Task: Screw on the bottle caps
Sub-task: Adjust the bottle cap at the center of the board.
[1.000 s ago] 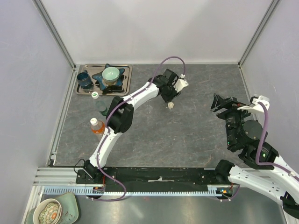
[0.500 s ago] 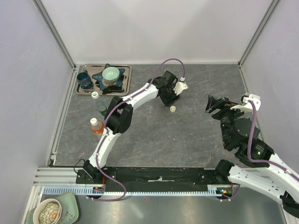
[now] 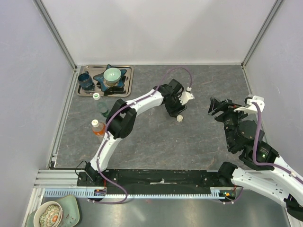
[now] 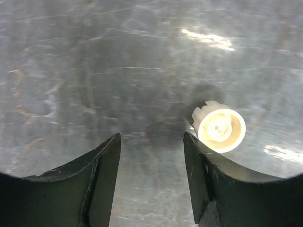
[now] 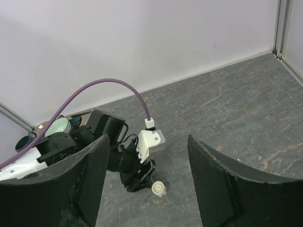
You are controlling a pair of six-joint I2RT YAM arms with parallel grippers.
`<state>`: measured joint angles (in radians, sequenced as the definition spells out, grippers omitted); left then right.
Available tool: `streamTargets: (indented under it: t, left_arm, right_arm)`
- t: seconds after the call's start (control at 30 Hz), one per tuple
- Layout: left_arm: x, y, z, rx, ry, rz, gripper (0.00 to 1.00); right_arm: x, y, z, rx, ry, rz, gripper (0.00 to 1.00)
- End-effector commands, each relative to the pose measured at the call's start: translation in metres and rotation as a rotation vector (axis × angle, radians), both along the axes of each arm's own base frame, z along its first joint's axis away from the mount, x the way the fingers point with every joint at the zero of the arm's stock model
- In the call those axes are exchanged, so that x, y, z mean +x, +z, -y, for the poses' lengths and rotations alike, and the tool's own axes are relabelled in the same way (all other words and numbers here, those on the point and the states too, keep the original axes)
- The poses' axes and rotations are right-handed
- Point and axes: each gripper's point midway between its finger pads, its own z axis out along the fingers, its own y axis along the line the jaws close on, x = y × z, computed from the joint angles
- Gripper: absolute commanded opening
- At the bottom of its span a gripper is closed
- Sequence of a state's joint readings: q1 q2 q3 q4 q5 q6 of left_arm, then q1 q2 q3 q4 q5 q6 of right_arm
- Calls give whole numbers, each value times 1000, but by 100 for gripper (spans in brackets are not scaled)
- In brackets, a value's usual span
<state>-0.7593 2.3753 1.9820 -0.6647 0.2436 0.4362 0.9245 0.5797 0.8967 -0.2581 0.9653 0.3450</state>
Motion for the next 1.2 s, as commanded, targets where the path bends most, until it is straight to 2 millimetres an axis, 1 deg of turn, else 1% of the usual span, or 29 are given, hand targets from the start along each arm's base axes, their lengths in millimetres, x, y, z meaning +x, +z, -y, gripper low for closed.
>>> streamTargets:
  t: [0.0, 0.07, 0.13, 0.23, 0.37, 0.4, 0.5, 0.57, 0.73, 0.9, 1.03, 1.13, 1.17]
  left_arm:
    - [-42, 50, 30, -118, -77, -19, 62]
    - [-58, 59, 37, -136, -100, -25, 62]
    - [-65, 59, 38, -135, -107, -26, 63]
    - [-60, 67, 36, -132, -95, 9, 63]
    - [-44, 79, 30, -129, -68, 63, 68]
    - [-40, 83, 31, -137, -64, 70, 68]
    - [-46, 85, 34, -157, -78, 34, 68]
    - [-56, 82, 37, -169, -94, -7, 68]
    - [-66, 72, 42, -164, -112, -39, 65]
    - [-70, 75, 49, -183, -124, -52, 61]
    - [-72, 69, 50, -174, -126, -57, 59]
    - [-71, 63, 50, -163, -124, -61, 55]
    - [-71, 61, 49, -160, -125, -63, 50]
  right_arm:
    - [-2, 2, 1, 18, 6, 8, 74]
    - [-2, 3, 0, 20, 11, 8, 74]
    - [-2, 1, 0, 19, 14, 5, 74]
    - [-2, 1, 0, 18, 15, 3, 74]
    - [-4, 1, 1, 24, 17, 3, 73]
    - [-4, 0, 1, 24, 19, 0, 73]
    - [-3, -2, 0, 21, 17, -4, 73]
    - [-4, -2, 0, 21, 19, -5, 73]
    - [-4, -1, 2, 22, 16, -4, 73]
    - [-3, -3, 1, 16, 16, -9, 72]
    - [-3, -3, 1, 14, 14, -10, 72]
    - [-3, -4, 0, 17, 16, -10, 71]
    - [-4, -3, 1, 21, 14, -8, 72]
